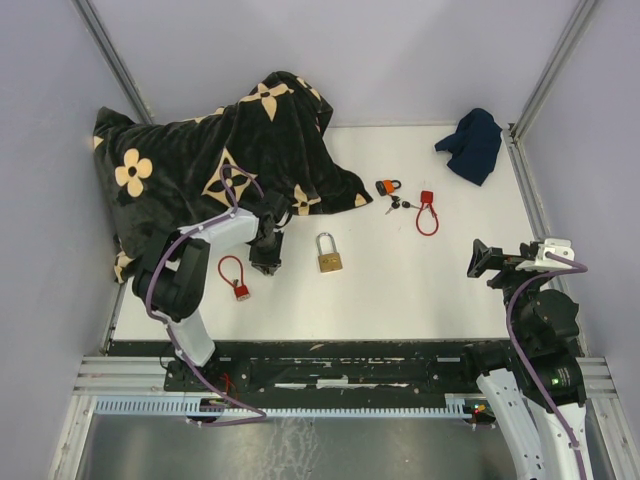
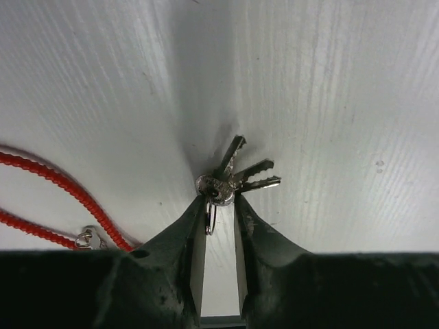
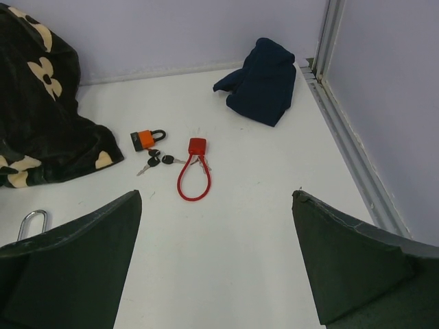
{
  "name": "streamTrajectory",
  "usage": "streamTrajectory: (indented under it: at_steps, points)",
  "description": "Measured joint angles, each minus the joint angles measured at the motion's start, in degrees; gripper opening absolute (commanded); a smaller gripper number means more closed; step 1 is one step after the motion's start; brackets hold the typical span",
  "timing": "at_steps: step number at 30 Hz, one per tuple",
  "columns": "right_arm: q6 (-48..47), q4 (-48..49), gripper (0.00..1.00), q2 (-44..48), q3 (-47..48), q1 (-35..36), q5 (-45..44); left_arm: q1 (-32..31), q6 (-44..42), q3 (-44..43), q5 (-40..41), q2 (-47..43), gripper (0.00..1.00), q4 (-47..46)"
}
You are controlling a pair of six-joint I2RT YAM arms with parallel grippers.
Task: Unlock with the key
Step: Pick up the key from the center of the board.
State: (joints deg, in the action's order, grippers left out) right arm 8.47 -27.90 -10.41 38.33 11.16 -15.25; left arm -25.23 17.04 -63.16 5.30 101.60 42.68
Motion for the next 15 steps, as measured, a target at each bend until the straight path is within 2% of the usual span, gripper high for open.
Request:
streamTrajectory:
  at_steps: [5,8,15]
  points:
    - [0.24,0.00,0.99,-0.28,0.00,0.00,2.19,0.02,0.52,2.56,-5.22,-2.67,0.09,-2.58]
    - [0.94,-0.07,0.99,-2.03,0.13,0.00,4.98,0.04,2.38,5.44,-8.85,-5.66,0.03,-5.51]
    - [5.40,0.13,0.99,-13.29,1.05,0.00,17.64,0.02,8.79,14.47,-16.04,-13.75,0.03,-15.10]
